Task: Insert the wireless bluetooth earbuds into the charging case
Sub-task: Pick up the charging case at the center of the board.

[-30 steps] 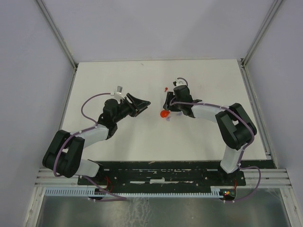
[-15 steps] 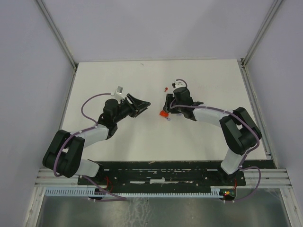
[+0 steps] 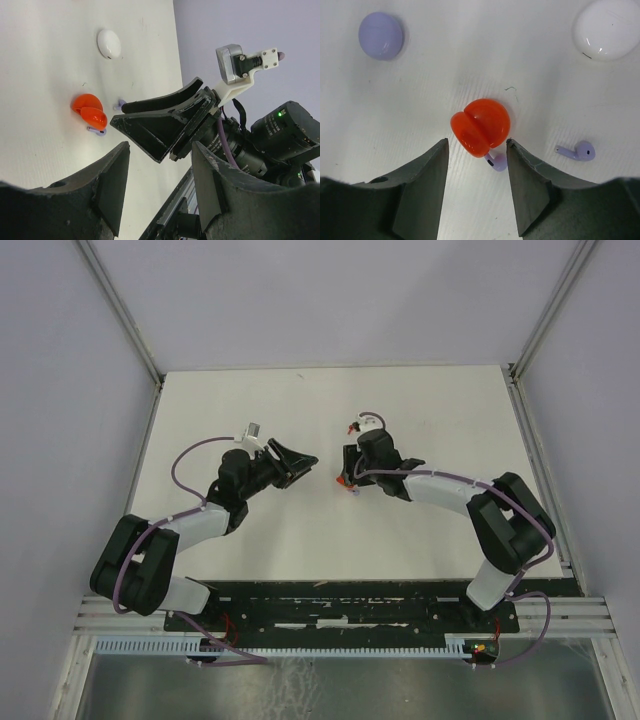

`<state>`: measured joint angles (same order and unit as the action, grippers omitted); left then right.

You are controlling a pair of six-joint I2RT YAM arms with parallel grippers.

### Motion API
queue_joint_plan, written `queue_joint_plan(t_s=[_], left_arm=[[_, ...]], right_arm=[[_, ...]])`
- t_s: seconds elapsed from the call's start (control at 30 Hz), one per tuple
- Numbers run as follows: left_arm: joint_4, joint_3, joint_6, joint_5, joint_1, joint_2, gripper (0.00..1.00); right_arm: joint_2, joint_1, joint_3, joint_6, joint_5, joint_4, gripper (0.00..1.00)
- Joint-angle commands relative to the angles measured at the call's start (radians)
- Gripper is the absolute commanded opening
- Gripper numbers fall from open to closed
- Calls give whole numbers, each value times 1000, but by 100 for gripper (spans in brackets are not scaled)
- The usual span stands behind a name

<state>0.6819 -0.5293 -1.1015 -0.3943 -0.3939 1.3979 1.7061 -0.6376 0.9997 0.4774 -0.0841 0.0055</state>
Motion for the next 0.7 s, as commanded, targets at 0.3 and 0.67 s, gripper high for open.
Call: queue_joint_plan(t_s=[0.3, 0.67], left_arm=[[-5, -25, 58, 20, 10, -31, 59], [-12, -7, 62, 3, 58, -42, 59]], right_arm=[[11, -97, 56, -196, -120, -51, 63], [81, -99, 109, -319, -123, -32, 63]])
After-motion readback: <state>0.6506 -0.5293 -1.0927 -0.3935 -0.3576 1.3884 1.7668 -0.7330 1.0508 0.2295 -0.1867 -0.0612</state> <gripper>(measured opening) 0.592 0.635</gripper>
